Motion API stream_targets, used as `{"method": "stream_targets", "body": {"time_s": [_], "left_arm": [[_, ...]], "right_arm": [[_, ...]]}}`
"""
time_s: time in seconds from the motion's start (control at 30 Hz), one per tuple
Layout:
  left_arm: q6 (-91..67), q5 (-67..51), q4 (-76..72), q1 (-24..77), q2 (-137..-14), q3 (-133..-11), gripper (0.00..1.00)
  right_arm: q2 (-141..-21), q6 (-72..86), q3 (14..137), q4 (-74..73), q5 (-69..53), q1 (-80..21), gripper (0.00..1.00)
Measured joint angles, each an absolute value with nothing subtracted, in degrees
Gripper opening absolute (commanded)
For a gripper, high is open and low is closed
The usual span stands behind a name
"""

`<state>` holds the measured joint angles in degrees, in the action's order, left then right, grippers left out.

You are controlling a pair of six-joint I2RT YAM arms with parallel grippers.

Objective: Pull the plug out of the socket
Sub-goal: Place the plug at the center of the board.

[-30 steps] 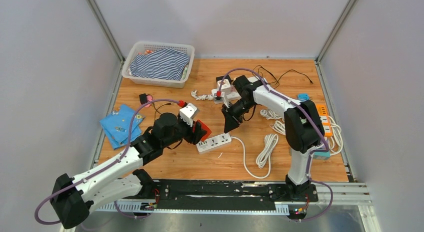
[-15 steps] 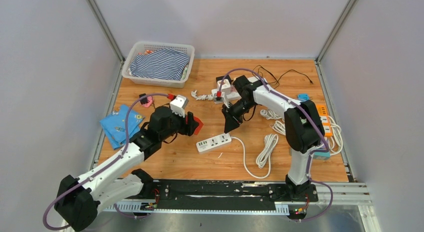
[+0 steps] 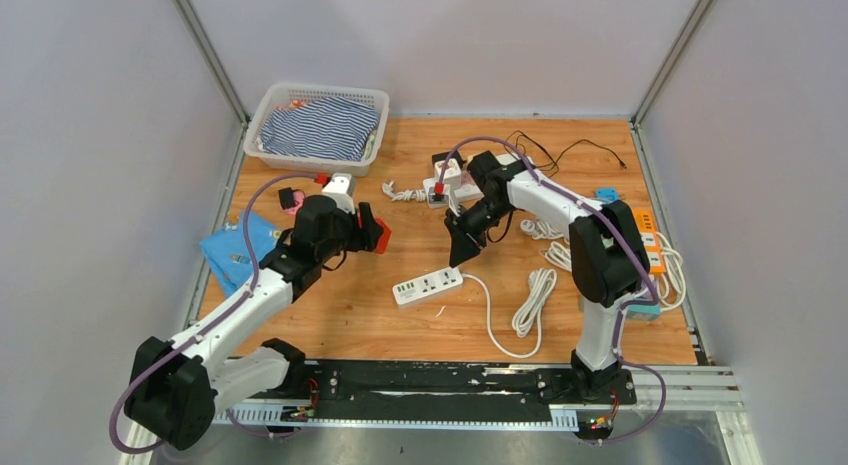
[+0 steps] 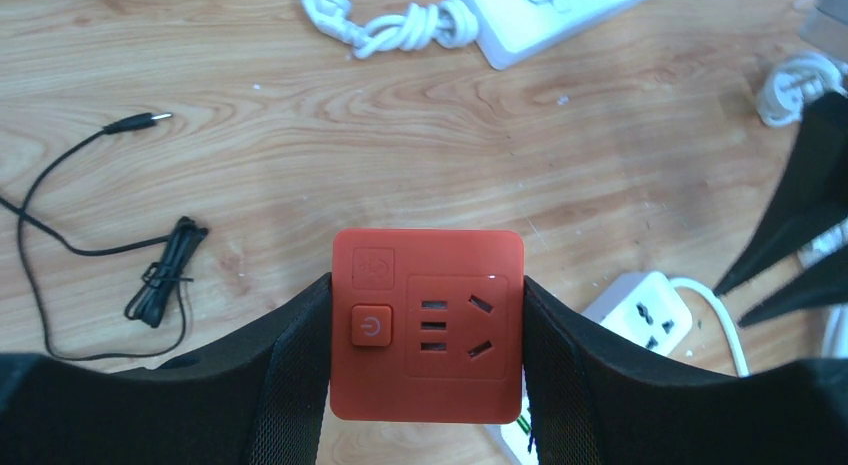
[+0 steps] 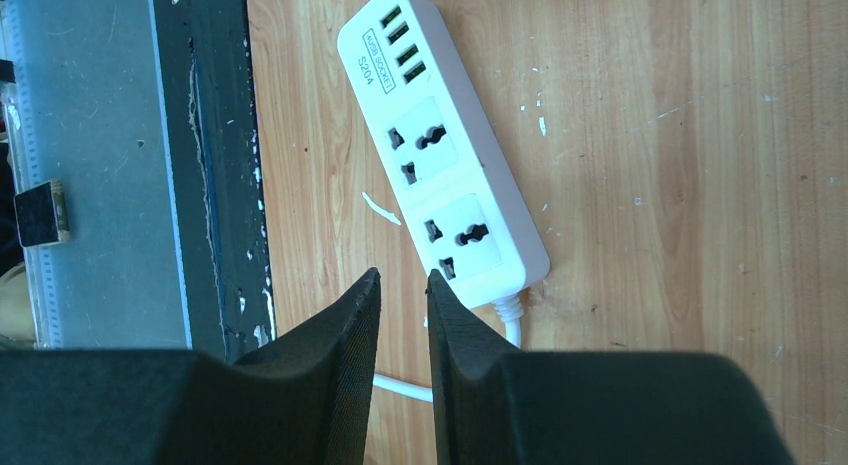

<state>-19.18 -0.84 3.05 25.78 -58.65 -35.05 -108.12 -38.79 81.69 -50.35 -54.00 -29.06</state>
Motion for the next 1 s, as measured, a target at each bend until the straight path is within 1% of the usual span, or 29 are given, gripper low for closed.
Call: {"method": "stream_targets", "body": {"time_s": [0.5, 1.0], "left_arm": [[-25.8, 10.2, 2.8, 19.8, -66.8, -40.5, 0.00], [-31.6, 13.5, 2.7, 13.5, -75.9, -45.0, 0.00]], "right_arm": [[-107.8, -38.9, 81.7, -50.6, -54.0, -28.8, 0.27], [-107.8, -39.1, 81.7, -50.6, -54.6, -28.8, 0.27]]}}
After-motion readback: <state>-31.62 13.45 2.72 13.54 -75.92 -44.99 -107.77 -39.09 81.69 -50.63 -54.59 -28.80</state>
